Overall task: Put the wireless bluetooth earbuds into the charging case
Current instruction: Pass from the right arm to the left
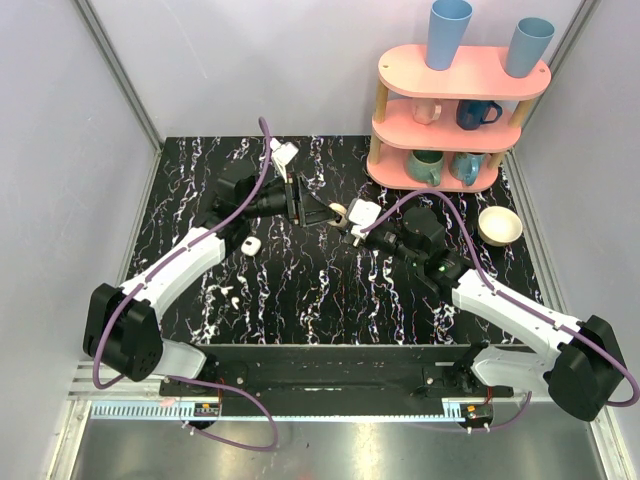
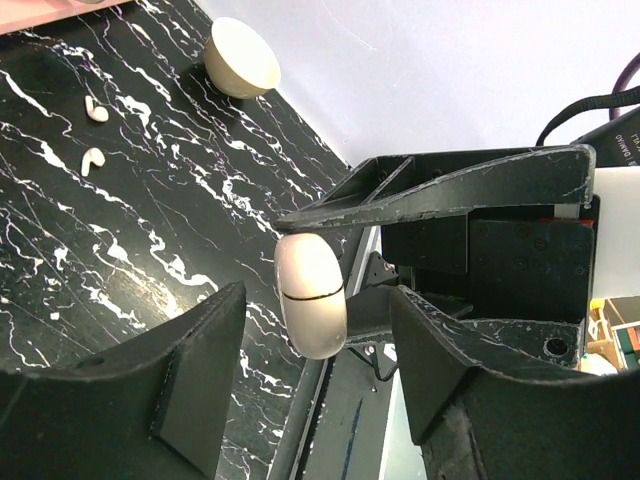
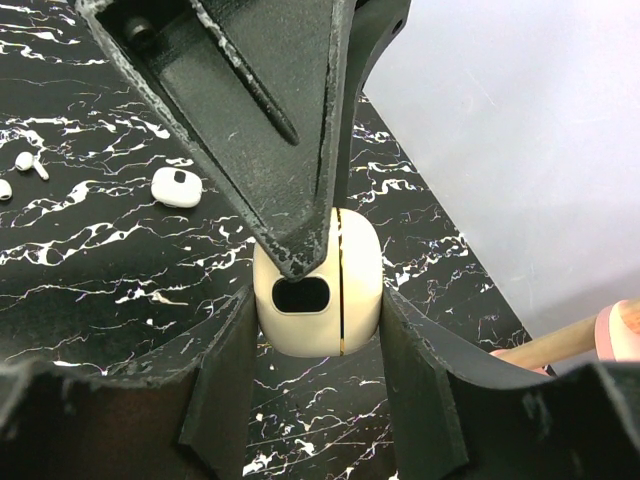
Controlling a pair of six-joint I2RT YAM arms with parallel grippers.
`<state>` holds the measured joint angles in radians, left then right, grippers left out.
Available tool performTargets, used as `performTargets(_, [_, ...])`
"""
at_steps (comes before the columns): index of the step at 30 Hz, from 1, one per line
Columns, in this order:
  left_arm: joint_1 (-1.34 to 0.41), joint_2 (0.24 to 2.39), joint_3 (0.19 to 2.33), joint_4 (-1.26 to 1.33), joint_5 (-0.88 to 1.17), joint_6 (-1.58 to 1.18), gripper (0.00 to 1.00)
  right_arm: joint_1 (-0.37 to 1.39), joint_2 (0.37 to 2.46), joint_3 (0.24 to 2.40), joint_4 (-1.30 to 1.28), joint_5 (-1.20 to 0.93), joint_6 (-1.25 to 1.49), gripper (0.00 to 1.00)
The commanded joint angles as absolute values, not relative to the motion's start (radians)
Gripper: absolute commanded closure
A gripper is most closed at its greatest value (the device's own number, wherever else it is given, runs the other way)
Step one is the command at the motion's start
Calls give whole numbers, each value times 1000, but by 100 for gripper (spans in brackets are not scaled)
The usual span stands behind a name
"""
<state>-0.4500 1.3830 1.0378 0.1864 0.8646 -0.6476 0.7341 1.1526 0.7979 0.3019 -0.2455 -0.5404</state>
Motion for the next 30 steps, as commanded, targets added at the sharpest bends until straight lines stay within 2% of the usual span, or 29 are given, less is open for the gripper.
performTargets(1, [-454,1385,1040,275,881,-655,37,747,1140,804,357,-236,-526,100])
performTargets(9, [-459,1378,1006,270,887,-652,41,747,1140,801,364,-230,-522,100])
performTargets(10, [-460,1376,1002,271,888,-650,46,747,1143,801,365,-229,-522,100])
performTargets(11, [-462,1377,999,272,885,-649,47,746,1141,804,365,-229,-523,100])
performTargets(23, [-469,1388,1012,299,859,-660,46,746,1144,810,344,-250,-520,100])
performTargets(30, [-471,1397,1014,287,870,-657,53,746,1143,810,347,-247,-520,100])
